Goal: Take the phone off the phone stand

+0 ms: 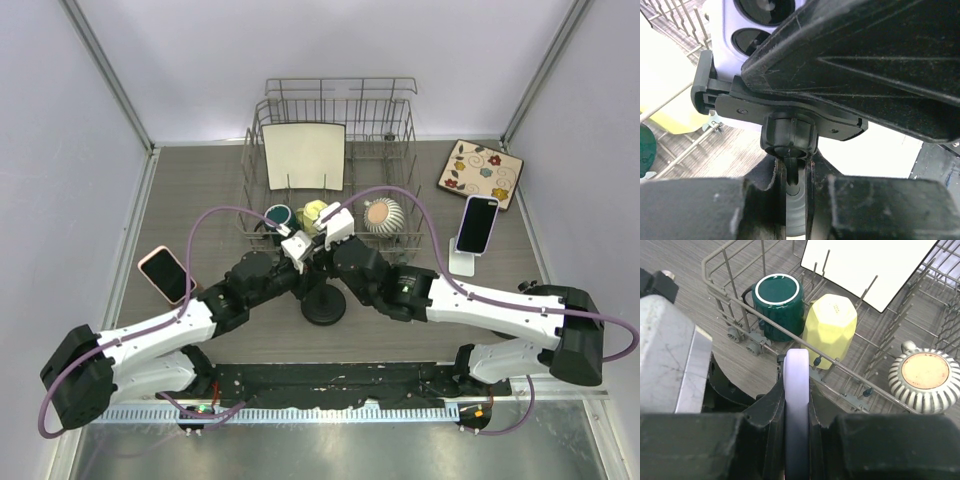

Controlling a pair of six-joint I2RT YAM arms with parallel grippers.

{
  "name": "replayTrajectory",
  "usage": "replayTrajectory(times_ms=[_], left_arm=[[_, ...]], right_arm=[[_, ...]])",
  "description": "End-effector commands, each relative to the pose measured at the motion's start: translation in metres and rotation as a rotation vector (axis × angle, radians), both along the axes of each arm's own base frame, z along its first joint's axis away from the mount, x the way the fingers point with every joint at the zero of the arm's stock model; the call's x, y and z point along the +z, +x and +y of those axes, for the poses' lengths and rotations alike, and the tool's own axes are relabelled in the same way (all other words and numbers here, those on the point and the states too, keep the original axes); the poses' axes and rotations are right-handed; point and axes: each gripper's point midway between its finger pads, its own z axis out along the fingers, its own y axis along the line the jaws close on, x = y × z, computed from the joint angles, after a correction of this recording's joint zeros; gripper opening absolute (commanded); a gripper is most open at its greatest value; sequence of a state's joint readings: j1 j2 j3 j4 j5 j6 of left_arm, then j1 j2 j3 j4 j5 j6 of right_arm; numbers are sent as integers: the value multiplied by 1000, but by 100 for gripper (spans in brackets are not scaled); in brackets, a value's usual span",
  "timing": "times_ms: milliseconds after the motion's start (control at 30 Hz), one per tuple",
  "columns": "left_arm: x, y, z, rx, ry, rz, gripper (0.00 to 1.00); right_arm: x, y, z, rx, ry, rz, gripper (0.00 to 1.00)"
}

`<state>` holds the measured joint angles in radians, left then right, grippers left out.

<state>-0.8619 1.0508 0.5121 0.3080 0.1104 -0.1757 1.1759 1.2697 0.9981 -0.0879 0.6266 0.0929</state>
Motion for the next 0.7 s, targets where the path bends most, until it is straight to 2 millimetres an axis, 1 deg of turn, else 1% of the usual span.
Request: replayTrajectory(times_ms=[0,67,100,133,200,233,333,367,400,467,567,667], left_arm=[[38,35,15,230,-116,-48,0],[35,40,22,302,-131,-29,0],[34,45,30,375,-150,-16,0],[30,47,35,405,-150,-9,0],[31,50,42,464,-177,5,0],[30,54,50,514,-180,6,0],[33,56,59,570,-200,8,0],[34,57,61,579,-202,7,0],[34,57,63,591,-202,4,0],[35,58,68,620,-213,3,0],[34,59,74,650,-228,10,0],[31,59,73,654,-234,23,0]], right_arm=[[-36,-15,-7,-5,-98,114,1],[-41,-20,-9,-31,-81,149,1],[-46,-24,-12,-34,-101,165,1],[-49,-27,-13,-50,-89,185,1],[-60,-37,-17,-47,-122,224,1],[-64,-41,-18,-54,-117,246,1],[-78,-55,-29,-59,-170,291,1],[-84,-59,-36,-76,-190,311,1],[-84,-64,-38,-70,-189,318,1],[-91,-71,-46,-75,-201,349,1],[-94,-81,-50,-65,-223,372,1],[-100,-87,-53,-50,-273,383,1]])
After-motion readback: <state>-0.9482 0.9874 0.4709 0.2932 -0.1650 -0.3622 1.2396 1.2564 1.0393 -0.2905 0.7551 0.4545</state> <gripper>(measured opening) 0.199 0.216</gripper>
